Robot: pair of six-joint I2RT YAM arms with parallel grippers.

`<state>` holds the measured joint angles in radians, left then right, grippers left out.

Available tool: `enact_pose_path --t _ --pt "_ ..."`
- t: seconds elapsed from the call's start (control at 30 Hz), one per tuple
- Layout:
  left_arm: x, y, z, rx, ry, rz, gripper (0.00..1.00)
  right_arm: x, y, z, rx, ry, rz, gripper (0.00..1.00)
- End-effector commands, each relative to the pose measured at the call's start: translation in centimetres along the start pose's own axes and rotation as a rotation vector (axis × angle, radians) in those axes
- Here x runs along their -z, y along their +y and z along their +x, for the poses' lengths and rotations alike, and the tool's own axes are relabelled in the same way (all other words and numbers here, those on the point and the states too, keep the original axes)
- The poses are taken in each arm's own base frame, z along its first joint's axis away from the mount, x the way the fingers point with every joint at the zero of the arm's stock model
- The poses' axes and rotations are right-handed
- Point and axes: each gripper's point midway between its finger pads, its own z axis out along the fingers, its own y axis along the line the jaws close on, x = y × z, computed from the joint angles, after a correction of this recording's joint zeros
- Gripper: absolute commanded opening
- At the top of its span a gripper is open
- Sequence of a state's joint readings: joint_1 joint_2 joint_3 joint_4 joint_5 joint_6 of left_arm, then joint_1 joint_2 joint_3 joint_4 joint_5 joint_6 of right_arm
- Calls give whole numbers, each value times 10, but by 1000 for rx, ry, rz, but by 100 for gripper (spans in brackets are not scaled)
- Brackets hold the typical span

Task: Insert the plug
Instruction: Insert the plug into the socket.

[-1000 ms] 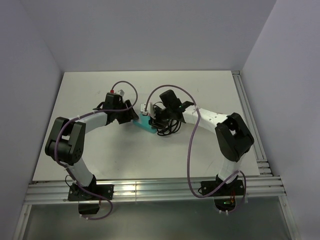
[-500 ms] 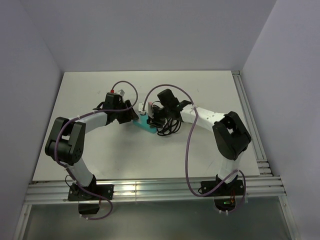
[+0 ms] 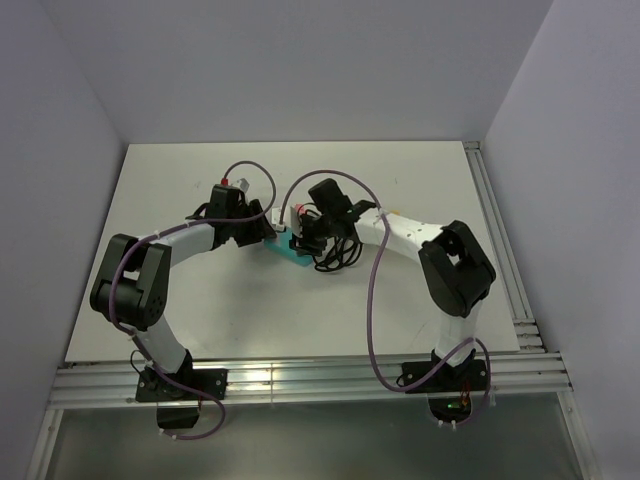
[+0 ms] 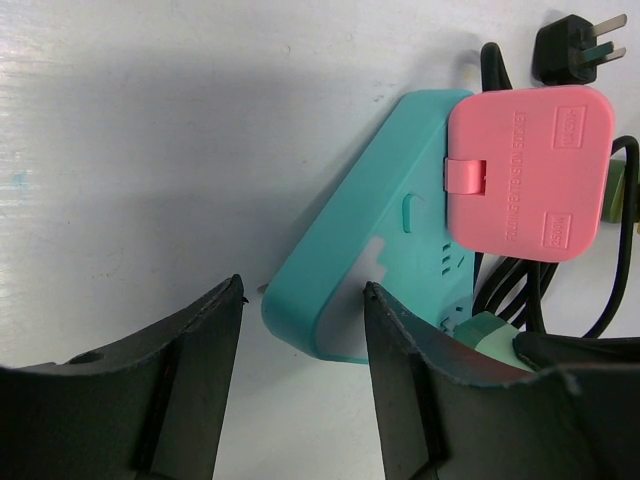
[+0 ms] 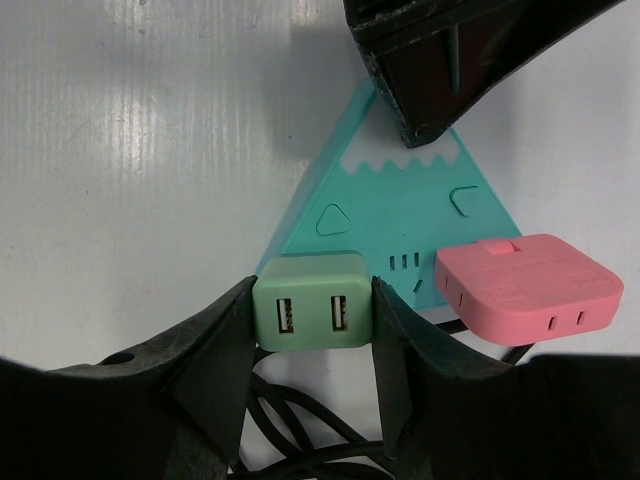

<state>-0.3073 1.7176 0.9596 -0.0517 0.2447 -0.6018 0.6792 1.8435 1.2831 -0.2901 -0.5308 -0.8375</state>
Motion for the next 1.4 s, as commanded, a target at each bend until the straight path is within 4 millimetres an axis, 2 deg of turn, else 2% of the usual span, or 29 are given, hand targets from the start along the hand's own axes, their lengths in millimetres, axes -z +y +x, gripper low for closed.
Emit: enact_pose_path --t 0.0,0.17,0.3,0.43,0.53,0.63,0.67,0.83,1.2,1.37 --pt "-2 -1 -6 -34 -9 -10 56 -12 4 12 10 66 -28 0" --pt "-2 5 -8 -38 -19 -38 56 -13 10 22 -24 83 -90 0" --pt "-3 7 -7 -36 -16 -50 56 -5 4 16 -29 49 -70 0" --pt "-3 13 -9 -37 -22 -82 56 -3 3 22 -49 101 -82 0" --pt "0 16 -10 -32 -32 -106 56 -4 10 26 -52 124 -102 0" --pt "2 19 -12 -24 -42 -114 57 -10 12 28 -53 151 -108 0" --pt "2 20 -12 -26 -43 -116 56 -16 18 35 -61 179 -130 0" --pt "1 25 -11 -24 -40 -137 56 -28 22 35 -45 225 -145 0" --pt "9 32 -17 -6 -80 -177 57 -30 18 38 -61 257 -132 0" --pt "11 32 -18 3 -89 -165 57 -42 20 46 -67 312 -147 0"
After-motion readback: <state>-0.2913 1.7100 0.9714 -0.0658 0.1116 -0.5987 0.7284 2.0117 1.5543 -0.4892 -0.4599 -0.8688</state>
